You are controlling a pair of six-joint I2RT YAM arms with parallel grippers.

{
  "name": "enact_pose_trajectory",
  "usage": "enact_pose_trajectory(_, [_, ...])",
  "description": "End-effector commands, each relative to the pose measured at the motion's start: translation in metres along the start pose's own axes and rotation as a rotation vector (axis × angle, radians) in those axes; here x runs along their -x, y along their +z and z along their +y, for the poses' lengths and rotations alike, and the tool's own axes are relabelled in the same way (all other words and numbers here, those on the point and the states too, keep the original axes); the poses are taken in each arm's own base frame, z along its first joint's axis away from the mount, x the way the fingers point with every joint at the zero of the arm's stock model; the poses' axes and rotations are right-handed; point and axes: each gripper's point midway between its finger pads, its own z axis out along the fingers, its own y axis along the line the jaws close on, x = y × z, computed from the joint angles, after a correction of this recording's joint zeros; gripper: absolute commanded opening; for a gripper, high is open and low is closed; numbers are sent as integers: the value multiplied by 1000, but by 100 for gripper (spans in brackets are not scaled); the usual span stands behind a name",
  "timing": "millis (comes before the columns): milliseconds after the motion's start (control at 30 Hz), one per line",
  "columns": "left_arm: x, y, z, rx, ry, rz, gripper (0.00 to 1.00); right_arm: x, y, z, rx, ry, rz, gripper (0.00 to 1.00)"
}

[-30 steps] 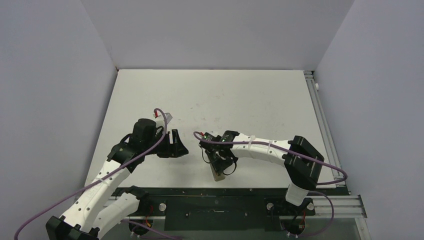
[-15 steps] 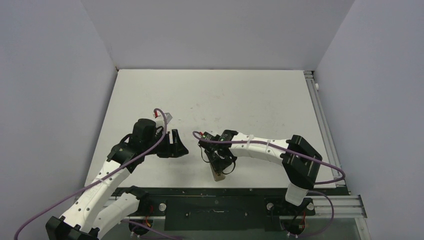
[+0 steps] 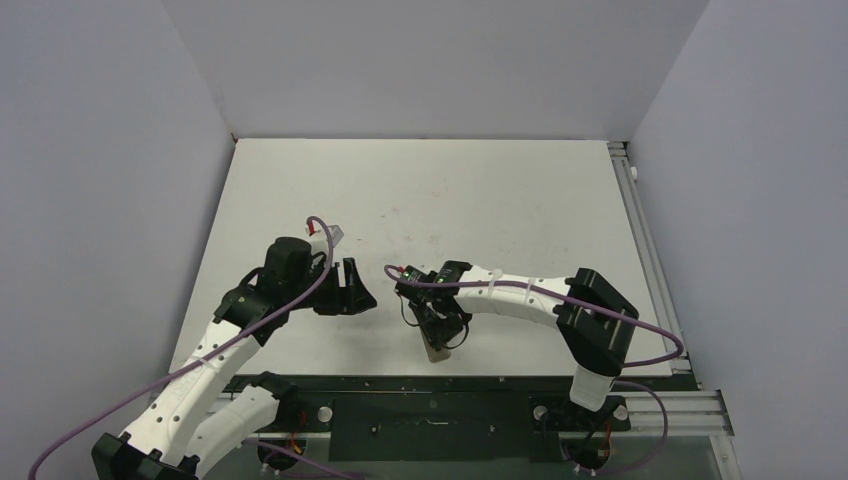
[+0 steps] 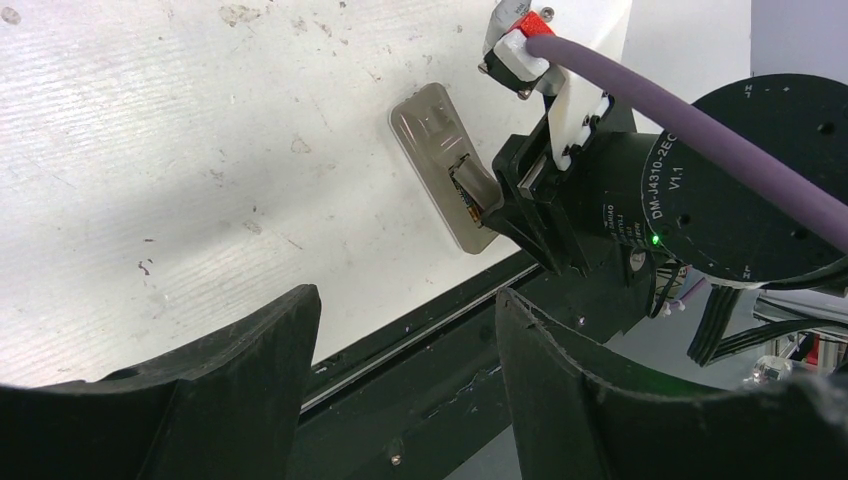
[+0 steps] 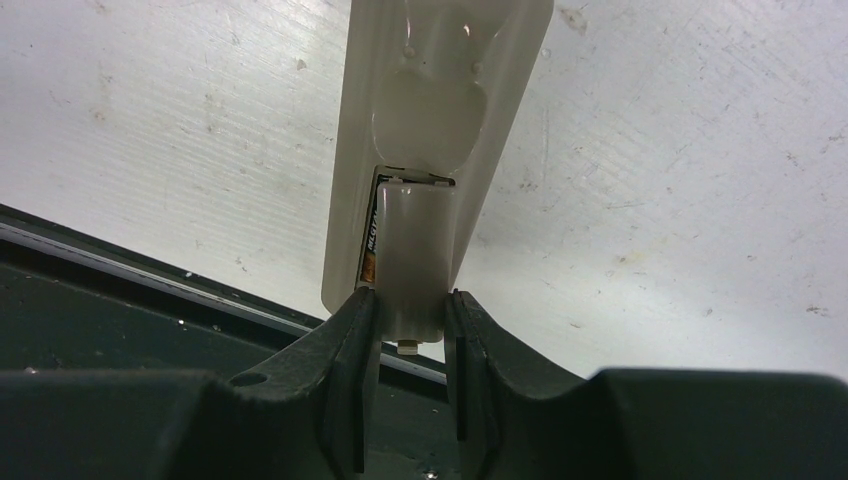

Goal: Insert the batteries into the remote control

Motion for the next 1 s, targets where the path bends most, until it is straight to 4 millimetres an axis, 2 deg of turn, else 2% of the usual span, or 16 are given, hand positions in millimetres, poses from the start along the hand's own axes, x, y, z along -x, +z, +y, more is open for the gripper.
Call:
enact_pose_trajectory(0, [11,-1,-4,-22,21,-52,62,15,-9,5,14,20,-42,9])
enact_pose_trajectory(33, [11,-1,-5,-23,21,-53,62,15,-9,5,14,20,-42,9])
enact_pose_trajectory(67, [11,-1,-5,-22,21,-54,67,16,-9,5,14,20,-42,9])
enact_pose_trajectory(133, [11,-1,-5,-23,22,-54,62,16,-8,5,12,20,-40,9])
enact_pose_trajectory(967, [10,-1,-7,-36,24,-49,62,21,-3,-2,-66,48,-24,9])
